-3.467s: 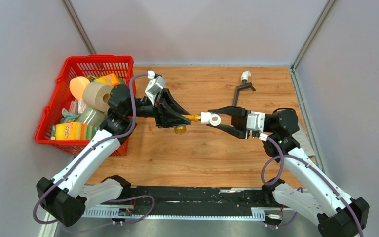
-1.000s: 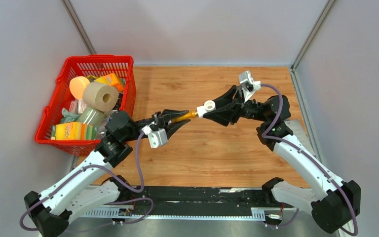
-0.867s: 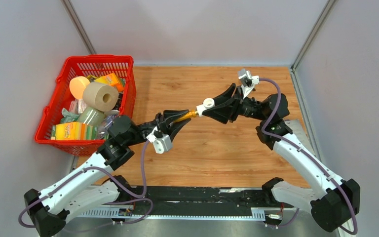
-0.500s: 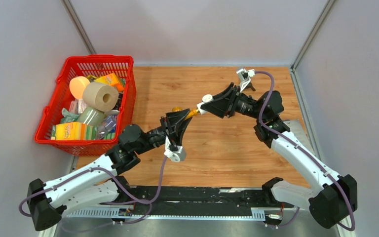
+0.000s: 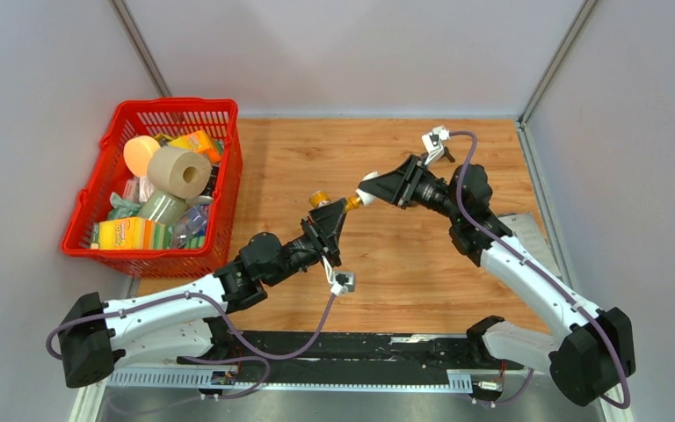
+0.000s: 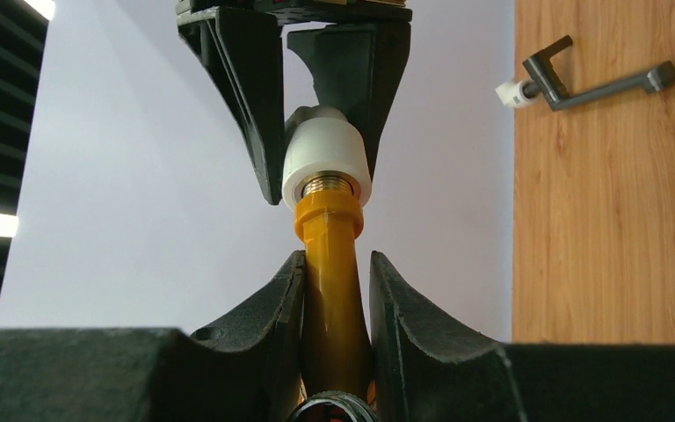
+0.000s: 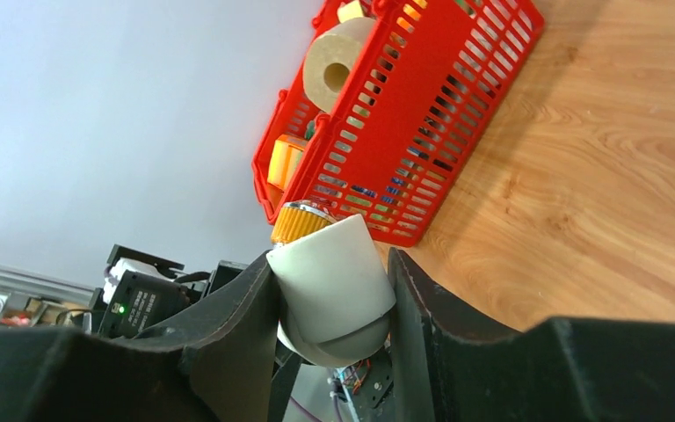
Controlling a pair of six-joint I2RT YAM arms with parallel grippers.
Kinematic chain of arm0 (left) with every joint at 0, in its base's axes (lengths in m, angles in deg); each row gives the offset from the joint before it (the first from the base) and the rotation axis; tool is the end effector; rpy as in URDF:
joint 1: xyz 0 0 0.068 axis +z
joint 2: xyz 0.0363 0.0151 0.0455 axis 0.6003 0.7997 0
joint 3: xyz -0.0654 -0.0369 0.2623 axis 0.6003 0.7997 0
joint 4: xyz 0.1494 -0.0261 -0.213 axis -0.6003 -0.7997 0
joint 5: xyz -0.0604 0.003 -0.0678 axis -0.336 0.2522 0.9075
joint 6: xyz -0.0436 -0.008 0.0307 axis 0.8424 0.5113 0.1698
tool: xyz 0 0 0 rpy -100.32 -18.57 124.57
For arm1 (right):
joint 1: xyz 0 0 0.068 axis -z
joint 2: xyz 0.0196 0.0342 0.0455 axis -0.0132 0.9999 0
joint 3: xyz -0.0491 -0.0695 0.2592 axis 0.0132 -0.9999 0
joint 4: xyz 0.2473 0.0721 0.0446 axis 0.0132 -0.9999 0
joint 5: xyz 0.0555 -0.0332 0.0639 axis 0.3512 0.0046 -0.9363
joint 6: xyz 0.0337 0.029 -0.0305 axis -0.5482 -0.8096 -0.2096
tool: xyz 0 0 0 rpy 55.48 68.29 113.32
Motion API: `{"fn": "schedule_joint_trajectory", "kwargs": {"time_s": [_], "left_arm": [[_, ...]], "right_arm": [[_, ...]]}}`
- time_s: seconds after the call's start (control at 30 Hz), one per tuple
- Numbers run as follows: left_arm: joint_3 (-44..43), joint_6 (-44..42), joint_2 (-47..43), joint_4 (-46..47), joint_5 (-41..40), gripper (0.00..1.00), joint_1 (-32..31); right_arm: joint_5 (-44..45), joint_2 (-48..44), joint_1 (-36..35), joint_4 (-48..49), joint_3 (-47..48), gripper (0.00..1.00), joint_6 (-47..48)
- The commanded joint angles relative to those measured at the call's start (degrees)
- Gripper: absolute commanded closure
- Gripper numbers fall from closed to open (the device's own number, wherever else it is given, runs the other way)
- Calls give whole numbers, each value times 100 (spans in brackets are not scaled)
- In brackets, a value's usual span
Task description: Install the water faucets
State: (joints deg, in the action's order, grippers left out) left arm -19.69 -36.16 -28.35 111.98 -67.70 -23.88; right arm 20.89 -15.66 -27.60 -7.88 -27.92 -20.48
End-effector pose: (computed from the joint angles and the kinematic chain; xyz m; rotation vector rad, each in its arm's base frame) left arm 0.1116 -0.1974 0.2974 1.4204 0.4691 0.3525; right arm 0.2179 0.1393 0.3412 -0.0890 1.8013 1.5389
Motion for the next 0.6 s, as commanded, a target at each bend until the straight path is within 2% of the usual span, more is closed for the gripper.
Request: {"fn": "schedule_joint_trajectory", "kwargs": {"time_s": [0.0, 0.07, 0.13, 0.27, 0.4, 0.47, 0.57], "left_arm": [[21, -582, 125, 178, -48, 100, -84], [127, -503, 107, 179, -65, 100, -93], [206, -337, 81, 266, -74, 100, -93], [408, 121, 28, 556, -145, 100, -93], [549, 700, -51, 749, -215, 100, -93], [567, 1148, -112, 733, -224, 100, -93], [505, 2121, -261, 566, -259, 100, -75]], "right_arm": [[-243, 48, -267, -526, -22, 100, -428], [-269, 83, -258, -553, 30, 82, -446], [-286, 92, -258, -562, 66, 71, -446], [-225, 39, -240, -562, 171, 42, -332], [-120, -75, -188, -570, 215, 26, -182], [3, -128, -153, -579, 207, 15, -112], [196, -277, -21, -701, 233, 4, 203]]}}
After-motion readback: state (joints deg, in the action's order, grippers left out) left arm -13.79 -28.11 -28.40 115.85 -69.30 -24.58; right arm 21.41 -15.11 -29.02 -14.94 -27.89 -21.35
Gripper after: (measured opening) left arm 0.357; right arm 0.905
